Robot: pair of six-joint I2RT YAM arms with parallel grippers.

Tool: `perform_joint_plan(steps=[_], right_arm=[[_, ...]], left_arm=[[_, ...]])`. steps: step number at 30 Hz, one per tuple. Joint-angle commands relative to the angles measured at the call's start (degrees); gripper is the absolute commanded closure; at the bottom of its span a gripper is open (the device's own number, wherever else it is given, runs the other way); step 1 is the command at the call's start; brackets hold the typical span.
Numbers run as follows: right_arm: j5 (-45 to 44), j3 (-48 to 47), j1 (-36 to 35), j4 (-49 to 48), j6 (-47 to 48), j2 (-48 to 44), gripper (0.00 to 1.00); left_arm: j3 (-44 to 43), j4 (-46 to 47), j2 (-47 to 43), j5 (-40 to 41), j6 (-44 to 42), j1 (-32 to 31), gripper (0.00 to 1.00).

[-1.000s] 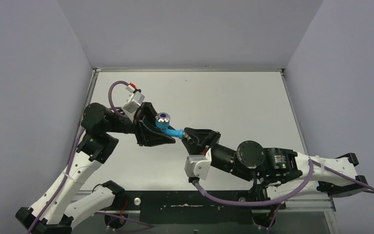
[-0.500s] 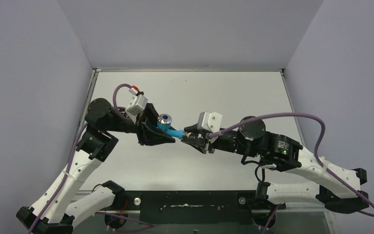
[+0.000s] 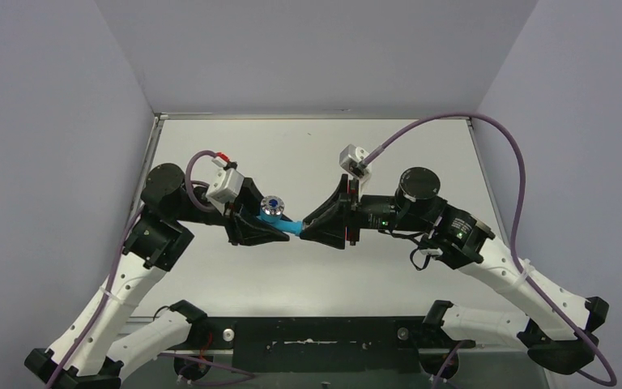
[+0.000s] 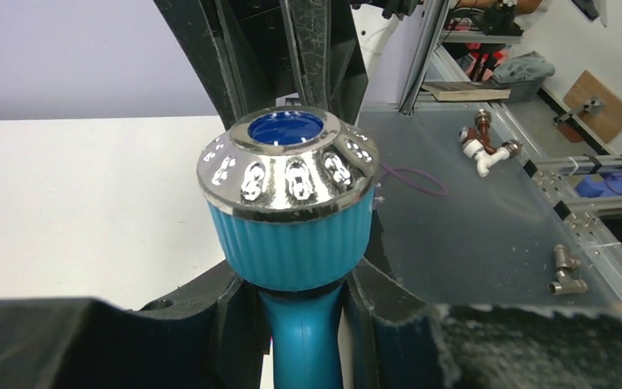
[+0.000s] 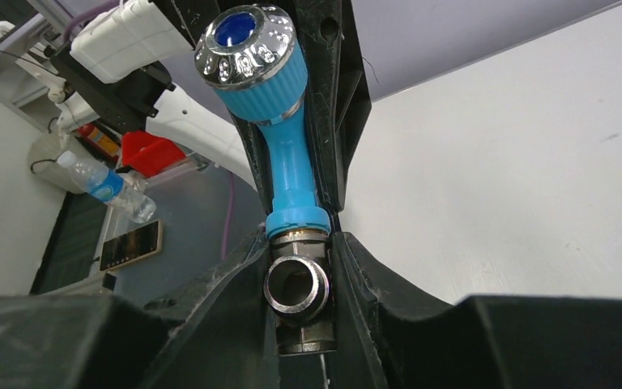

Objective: Install the water faucets
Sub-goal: Screw the water faucet onto the adaptor.

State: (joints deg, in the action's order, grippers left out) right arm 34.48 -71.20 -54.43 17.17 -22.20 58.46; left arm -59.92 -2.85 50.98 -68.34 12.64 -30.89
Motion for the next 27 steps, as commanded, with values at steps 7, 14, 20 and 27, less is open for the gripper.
perform_joint_plan(steps=[7, 14, 20, 27], right_arm=[[-5.30, -6.13, 2.84, -7.01, 5.99, -2.22, 0.36], [-11.93, -6.19, 2.76, -3.36, 27.83, -6.50, 0.20], [-12.09, -6.82, 0.91, 3.68, 48.91, -7.01, 0.16], [-30.85, -6.63, -13.25, 9.70, 69.03, -5.24, 0.14]], left_arm=[[-2.93, 1.30, -3.04, 2.30, -2.97, -0.31, 1.00], [2.27, 10.05, -5.63, 9.82, 12.52, -0.31, 1.00], [2.48, 10.16, -5.71, 16.64, 22.71, -0.23, 1.00], [-0.83, 5.10, -3.70, 16.80, 24.19, -0.22, 1.00]])
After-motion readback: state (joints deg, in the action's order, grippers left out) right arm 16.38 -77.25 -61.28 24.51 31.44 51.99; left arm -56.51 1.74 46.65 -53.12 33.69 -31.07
